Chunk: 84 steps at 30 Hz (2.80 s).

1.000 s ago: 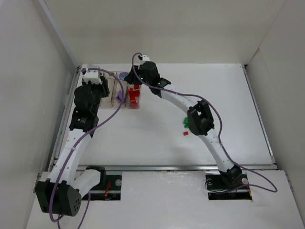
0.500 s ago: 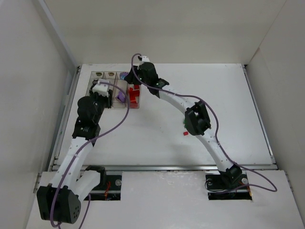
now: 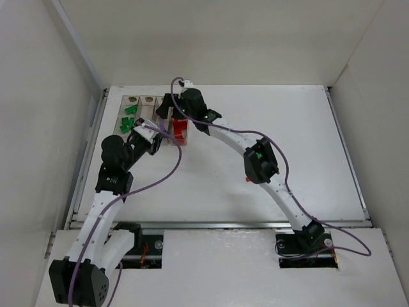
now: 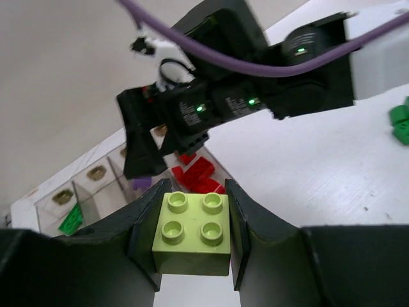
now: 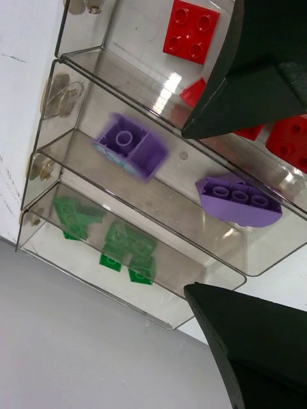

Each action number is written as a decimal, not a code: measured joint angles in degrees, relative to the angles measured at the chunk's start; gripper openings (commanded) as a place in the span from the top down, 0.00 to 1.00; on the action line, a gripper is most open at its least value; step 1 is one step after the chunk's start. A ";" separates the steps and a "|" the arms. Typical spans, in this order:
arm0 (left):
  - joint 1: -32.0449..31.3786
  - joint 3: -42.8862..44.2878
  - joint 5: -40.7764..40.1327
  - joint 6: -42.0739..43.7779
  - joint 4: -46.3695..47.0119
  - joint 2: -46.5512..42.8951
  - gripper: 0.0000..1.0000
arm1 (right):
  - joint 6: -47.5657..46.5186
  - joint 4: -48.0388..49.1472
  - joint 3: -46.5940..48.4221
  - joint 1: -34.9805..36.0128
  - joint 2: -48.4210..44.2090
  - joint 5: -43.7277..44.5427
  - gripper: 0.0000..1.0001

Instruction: Sort the legos into containers by color

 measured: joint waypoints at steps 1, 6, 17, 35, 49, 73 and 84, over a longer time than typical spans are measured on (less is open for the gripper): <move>0.02 0.26 1.73 0.59 -0.39 -0.13 1.00 | -0.02 -0.02 -0.15 0.04 -0.24 -0.13 0.01; 0.00 2.86 12.55 5.20 -3.98 -0.81 1.00 | -1.86 -0.70 -8.17 -0.42 -7.13 -1.70 0.01; 0.00 13.14 37.20 20.79 -14.25 6.93 1.00 | -12.02 1.36 -35.10 -5.14 -40.17 3.61 0.01; 7.61 16.61 12.11 -10.82 1.55 25.77 0.94 | -14.40 0.35 -44.24 -14.43 -43.85 4.24 0.01; 15.50 43.93 1.81 -21.94 -6.86 60.57 0.87 | -16.61 0.33 -39.28 -19.82 -38.77 1.53 0.01; 15.39 47.89 5.66 -11.39 -7.69 68.70 0.24 | -18.34 0.33 -34.64 -22.73 -35.95 -3.74 0.01; 10.14 37.62 0.98 11.08 -10.08 50.27 0.01 | -17.31 -24.61 -28.59 -22.73 -36.76 8.90 0.01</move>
